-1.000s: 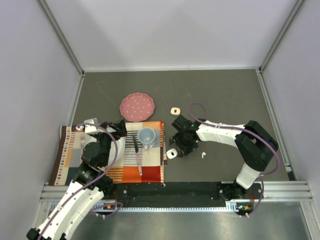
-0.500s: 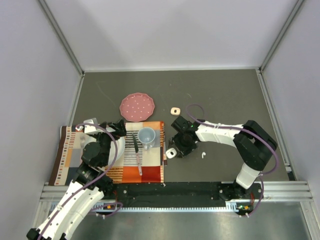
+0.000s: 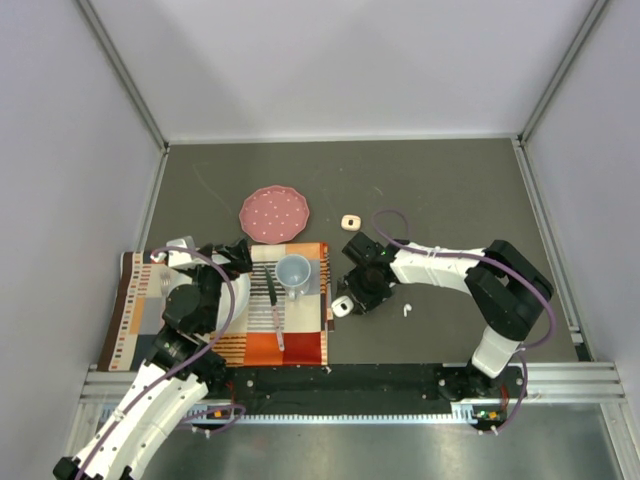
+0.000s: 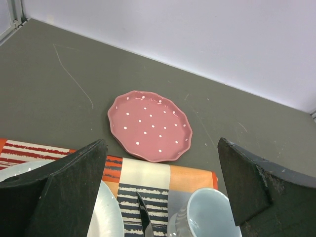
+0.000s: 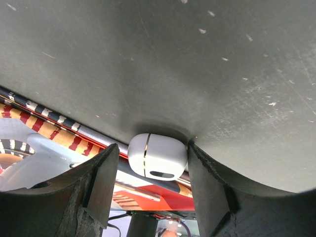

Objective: Insert the wireless bluetooth earbuds into the charging case
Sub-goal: Pick up the charging case from the center of the board.

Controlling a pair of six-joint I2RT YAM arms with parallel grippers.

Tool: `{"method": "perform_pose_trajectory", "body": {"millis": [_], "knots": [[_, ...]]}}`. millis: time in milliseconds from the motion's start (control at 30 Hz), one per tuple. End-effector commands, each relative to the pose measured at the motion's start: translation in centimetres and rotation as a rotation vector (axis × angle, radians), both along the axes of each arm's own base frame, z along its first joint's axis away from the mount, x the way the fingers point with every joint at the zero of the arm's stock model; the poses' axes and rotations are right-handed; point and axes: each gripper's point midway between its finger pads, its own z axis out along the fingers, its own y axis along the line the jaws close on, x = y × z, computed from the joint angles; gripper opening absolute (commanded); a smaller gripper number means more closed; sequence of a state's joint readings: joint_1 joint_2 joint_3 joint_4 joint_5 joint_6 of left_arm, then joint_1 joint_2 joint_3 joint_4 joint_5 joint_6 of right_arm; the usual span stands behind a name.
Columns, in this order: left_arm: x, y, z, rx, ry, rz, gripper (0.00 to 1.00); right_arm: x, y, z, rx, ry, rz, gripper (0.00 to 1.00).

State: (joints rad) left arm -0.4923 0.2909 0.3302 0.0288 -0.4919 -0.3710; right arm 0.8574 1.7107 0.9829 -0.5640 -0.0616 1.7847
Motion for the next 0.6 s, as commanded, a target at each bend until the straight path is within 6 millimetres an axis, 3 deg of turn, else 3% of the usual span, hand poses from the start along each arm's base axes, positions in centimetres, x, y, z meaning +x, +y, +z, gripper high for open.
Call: {"method": "perform_pose_trajectory", "body": {"millis": [0, 233, 367, 433, 567], "knots": [[-0.1, 0.6, 0.4, -0.004, -0.018, 0.024, 0.99, 0.1, 0.3, -0.2, -0.001, -0.013, 0.001, 0.58], [-0.2, 0.6, 0.2, -0.003, -0.016, 0.027, 0.99, -0.1, 0.4, -0.3, 0.004, -0.009, 0.004, 0.55], [-0.2, 0.6, 0.4, -0.004, -0.017, 0.025, 0.99, -0.1, 0.3, -0.5, 0.003, -0.007, -0.001, 0.46], [-0.3, 0.4, 1.2, -0.019, -0.045, 0.009, 0.99, 0.0, 0.4, -0.3, 0.010, -0.015, 0.005, 0.43], [-1.0, 0.0, 2.9, -0.069, -0.137, -0.032, 0.99, 0.2, 0.4, 0.1, 0.020, -0.039, 0.016, 0.27]]}}
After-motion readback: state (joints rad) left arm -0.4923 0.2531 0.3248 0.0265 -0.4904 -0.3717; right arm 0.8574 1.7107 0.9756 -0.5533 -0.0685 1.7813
